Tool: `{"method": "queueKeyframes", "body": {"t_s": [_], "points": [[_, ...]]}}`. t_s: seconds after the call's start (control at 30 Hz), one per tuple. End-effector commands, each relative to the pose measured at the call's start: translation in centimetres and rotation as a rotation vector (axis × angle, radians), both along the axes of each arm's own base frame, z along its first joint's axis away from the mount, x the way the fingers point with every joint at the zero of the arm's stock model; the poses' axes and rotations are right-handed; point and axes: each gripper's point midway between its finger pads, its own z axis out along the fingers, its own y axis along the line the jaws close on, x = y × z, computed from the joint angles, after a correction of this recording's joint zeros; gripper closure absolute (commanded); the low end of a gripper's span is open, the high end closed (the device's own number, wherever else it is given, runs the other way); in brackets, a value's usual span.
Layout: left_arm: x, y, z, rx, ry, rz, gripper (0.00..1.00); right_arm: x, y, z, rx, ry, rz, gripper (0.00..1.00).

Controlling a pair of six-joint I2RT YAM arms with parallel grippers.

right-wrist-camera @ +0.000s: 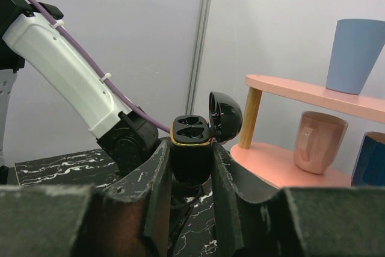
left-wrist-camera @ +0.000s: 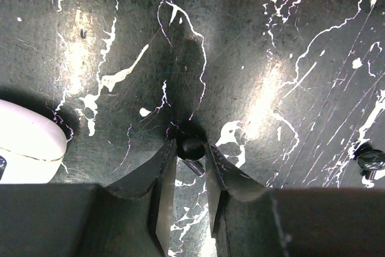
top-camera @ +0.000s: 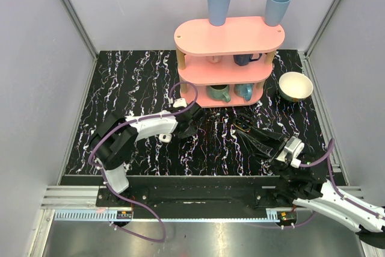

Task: Insert the wireless bluetooth earbuds into the charging case
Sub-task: Pick up the left earbud from the center of the board.

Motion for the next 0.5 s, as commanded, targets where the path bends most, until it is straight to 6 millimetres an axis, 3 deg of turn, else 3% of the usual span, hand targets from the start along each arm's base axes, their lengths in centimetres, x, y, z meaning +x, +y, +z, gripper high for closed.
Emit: {"method": "queueKeyframes", "body": {"t_s": [0.0,0.17,0.23,0.4,0.47], "points": [[0.1,0.0,-0.4,0.01,-0.006,-0.006,0.74,-0.3,-0.3,1.2,0.033,-0.021,0.004,1.0],[0.2,-0.2,-0.2,0.007,-0.015,-0.02,0.85,-0.3,-0.3,1.1,0.032,-0.02,0.004,1.0],[0.3,-0.3,0.0,0.01,-0.026,-0.028,0.99,-0.3,-0.3,1.0,0.029,-0.018,0.004,1.0],[1.0,0.7,1.6,0.065,-0.116,-0.048,1.0,-0.2,-0.2,0.9,0.026,-0.015,0.0,1.0],[1.3,1.4,3.2,0.089,-0.181,-0.044,1.0,-0.1,-0.2,0.9,0.025,-0.013,-0.002,1.0]]}}
